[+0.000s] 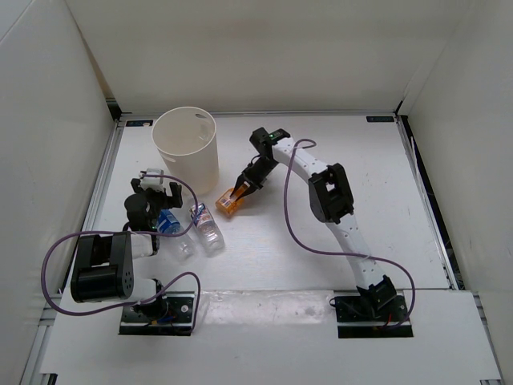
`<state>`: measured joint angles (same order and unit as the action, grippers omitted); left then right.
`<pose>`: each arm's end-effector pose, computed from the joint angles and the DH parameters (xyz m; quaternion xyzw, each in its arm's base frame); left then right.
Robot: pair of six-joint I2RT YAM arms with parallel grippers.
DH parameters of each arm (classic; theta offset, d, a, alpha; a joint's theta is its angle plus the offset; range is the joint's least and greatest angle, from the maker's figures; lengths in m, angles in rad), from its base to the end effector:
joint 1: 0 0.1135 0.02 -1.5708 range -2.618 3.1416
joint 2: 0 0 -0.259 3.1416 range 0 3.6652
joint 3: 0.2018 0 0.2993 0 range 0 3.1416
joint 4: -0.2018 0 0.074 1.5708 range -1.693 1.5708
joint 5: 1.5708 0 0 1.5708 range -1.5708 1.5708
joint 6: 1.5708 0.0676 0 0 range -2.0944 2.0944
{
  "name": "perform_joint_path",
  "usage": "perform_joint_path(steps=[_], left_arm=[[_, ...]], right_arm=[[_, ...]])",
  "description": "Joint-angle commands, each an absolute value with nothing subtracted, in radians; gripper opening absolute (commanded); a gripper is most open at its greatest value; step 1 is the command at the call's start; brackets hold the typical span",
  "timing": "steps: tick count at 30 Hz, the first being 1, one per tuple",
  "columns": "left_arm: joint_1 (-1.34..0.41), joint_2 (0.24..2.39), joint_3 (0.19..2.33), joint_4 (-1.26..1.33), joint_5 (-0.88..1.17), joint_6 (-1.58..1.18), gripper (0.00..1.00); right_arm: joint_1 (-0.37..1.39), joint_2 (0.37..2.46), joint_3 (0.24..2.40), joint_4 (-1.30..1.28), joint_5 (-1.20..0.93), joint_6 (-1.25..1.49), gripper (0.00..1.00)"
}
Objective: Put the plastic bottles in the bin
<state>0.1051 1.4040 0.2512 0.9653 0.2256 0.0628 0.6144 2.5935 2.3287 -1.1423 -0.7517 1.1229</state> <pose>0.2883 0.0152 0.0992 0.0556 0.7666 -0.0332 0.6388 0.4309 0.3605 0.1079 -0.2041 -0.9048 -0.2943 0.2302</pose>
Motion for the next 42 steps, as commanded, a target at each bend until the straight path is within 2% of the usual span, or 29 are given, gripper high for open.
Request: perform_joint_path(steps=[1, 2, 4, 5, 9, 13, 24, 30, 37, 41, 42], left_arm=[[0.109, 1.397, 0.252, 0.977, 0.242, 0.063, 1.00], [0.107, 1.396, 0.252, 0.977, 0.241, 0.064, 1.00], [0.109, 1.397, 0.252, 0.977, 0.241, 0.064, 1.00], [0.109, 1.396, 0.252, 0.974, 0.244, 0.063, 1.00], [0.109, 1.393, 0.252, 0.968, 0.239, 0.063, 1.00], [0.109, 1.391, 0.253, 0.965, 0.244, 0.064, 1.00], [0.109, 1.385, 0.252, 0.957, 0.239, 0.064, 1.00], [0.109, 1.382, 0.250, 0.948, 0.238, 0.066, 1.00], [0.107, 1.382, 0.252, 0.950, 0.241, 0.067, 1.00], [0.109, 1.384, 0.250, 0.948, 0.238, 0.067, 1.00], [0.109, 1.382, 0.253, 0.948, 0.241, 0.066, 1.00]], right_arm=[[0.598, 2.611, 2.332, -1.177, -0.647, 1.108, 0.30], [0.595, 2.609, 2.330, -1.177, -0.647, 1.103, 0.30], [0.592, 2.608, 2.326, -1.181, -0.649, 1.095, 0.38], [0.594, 2.605, 2.324, -1.180, -0.647, 1.092, 0.54], [0.600, 2.596, 2.347, -1.178, -0.602, 1.085, 0.76], [0.607, 2.594, 2.385, -1.210, -0.555, 1.081, 0.79], [0.627, 2.591, 2.421, -1.296, -0.448, 1.132, 0.79], [0.652, 2.617, 2.416, -1.299, -0.475, 1.146, 0.69], [0.667, 2.634, 2.393, -1.336, -0.491, 1.146, 0.64], [0.669, 2.629, 2.385, -1.335, -0.494, 1.134, 0.48], [0.663, 2.626, 2.384, -1.322, -0.494, 1.138, 0.40]])
